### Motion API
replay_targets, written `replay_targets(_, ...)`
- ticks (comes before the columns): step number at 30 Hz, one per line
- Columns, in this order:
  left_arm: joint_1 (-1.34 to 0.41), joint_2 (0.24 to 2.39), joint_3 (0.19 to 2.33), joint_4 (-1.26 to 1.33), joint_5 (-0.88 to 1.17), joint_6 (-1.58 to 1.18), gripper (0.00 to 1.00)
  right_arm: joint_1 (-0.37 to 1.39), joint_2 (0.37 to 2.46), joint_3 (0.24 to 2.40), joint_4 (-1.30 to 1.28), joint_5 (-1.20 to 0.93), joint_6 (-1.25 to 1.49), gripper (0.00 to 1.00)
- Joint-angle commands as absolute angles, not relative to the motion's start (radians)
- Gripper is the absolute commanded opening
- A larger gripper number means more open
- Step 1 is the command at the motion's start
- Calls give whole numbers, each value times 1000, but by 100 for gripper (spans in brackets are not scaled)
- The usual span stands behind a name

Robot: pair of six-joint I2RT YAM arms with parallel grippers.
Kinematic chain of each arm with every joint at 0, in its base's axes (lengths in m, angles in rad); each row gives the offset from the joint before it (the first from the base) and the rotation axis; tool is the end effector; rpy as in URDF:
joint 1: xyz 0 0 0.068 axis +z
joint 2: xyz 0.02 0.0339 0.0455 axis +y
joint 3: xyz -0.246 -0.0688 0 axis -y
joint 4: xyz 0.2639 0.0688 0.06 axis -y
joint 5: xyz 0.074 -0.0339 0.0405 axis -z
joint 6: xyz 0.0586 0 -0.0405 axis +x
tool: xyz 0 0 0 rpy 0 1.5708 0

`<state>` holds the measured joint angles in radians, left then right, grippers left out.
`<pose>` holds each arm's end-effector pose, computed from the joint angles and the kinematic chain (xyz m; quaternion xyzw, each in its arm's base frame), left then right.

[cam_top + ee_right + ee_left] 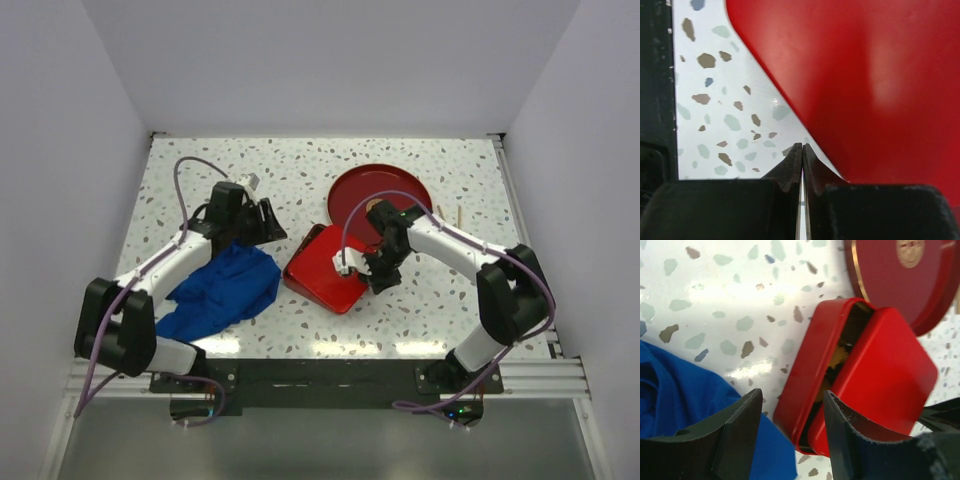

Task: Pack the cookies
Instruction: Adjust the box lid on the packing box.

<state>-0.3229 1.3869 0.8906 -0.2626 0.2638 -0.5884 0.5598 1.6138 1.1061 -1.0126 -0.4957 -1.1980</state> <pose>0.3085 -0.1193 0.1926 -0.0691 0.9096 -0.2808 0.2983 0.2366 0.1812 0.1580 -0.7502 0.6135 0.2252 0.1002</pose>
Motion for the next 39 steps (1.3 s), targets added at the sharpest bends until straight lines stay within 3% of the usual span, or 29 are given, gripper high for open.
replay_targets(1, -319, 1445, 959, -288, 178, -515, 56, 566, 1624, 1147, -930, -445, -1118, 4)
replay_targets(9, -322, 1539, 965, -265, 264, -482, 42, 566, 1667, 1207, -923, -448, -1068, 5)
replay_targets(19, -322, 1513, 917, -270, 290, -463, 36, 565, 1704, 1247, -940, -437, -1042, 6)
replay_targets(24, -316, 1369, 920, -310, 148, -454, 35, 565, 1704, 1249, -956, -443, -1023, 6)
replay_targets(28, -308, 1221, 916, -308, 158, -434, 33, 558, 1698, 1243, -974, -443, -1019, 7)
replay_targets(33, -340, 1056, 783, -308, 360, -466, 15, 522, 1672, 1235, -1011, -466, -1006, 8)
replay_targets(39, -561, 948, 596, -275, 350, -630, 4, 466, 1651, 1236, -1043, -489, -991, 9)
